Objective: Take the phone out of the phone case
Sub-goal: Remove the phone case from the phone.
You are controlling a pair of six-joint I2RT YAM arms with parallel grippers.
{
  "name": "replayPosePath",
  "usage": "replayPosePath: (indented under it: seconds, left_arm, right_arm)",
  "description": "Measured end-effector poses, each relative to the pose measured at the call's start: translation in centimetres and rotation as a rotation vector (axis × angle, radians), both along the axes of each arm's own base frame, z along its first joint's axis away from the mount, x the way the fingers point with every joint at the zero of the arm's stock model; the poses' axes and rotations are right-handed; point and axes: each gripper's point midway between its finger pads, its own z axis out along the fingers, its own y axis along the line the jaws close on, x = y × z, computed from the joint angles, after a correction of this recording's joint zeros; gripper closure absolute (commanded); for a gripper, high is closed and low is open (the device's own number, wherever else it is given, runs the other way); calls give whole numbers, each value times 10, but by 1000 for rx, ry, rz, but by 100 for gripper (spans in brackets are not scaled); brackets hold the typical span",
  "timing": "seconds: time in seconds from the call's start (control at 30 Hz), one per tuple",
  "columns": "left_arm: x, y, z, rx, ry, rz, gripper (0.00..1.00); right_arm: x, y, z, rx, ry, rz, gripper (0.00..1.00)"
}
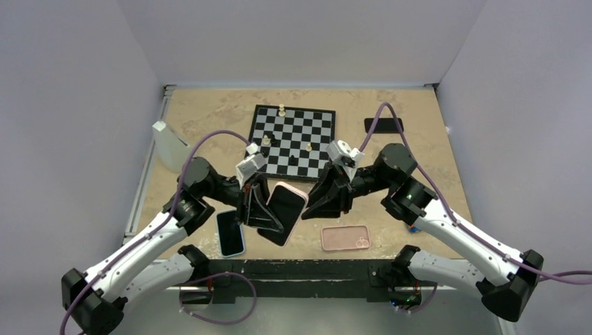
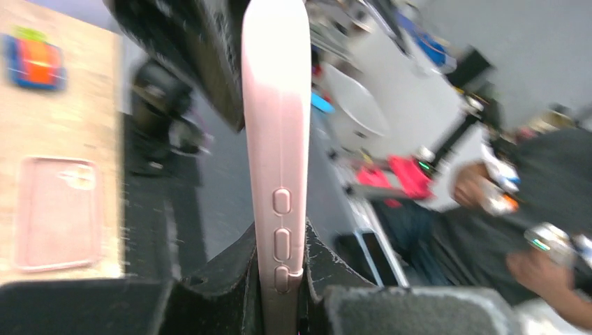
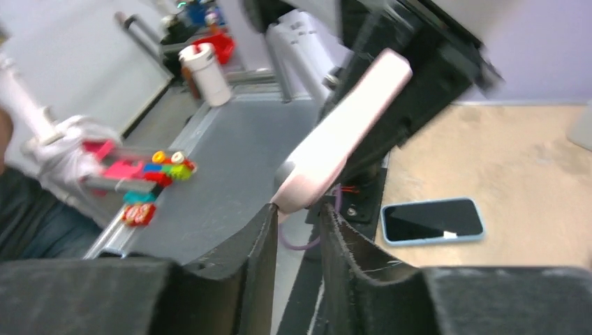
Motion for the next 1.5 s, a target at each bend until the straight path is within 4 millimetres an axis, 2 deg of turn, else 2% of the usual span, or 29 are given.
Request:
replayPosePath:
  seconds: [0.07,0.2,0.37,0.47,0.57,0.77,0.93,1.13,1.23,1.5]
  left_arm:
    - [15,-6,6,-17,-34,147,100]
    - [49,-15,15,-6,-51,364,100]
    - [95,-20,7,38,-12,616,100]
    - [108,-18,10,41,-3,693,100]
    - [109,-18,19,25,-3,705,100]
    - [110,-18,26,7,1,712,100]
    - [108,-19,28,0,-1,699,100]
    - [100,-26,33,-24,17,600,100]
    - [94,-28,37,-38,33,544,100]
    - [71,-29,59,-106,75,363,100]
  right_arm:
    - [13,1,-2,6,15,-125,50]
    - [33,3,-29,-38,96,-275,44]
    - [39,7,-63,-102,217,-338,51]
    - [40,8,-63,-80,245,-345,57]
    - [43,9,-55,-45,249,-351,62]
    - [50,15,-54,-33,255,-368,62]
    - [51,19,-58,-40,262,-355,85]
    - [41,17,-53,-33,225,-282,88]
    - [35,16,-50,-31,197,-236,100]
    - [22,17,-33,7,8,-123,100]
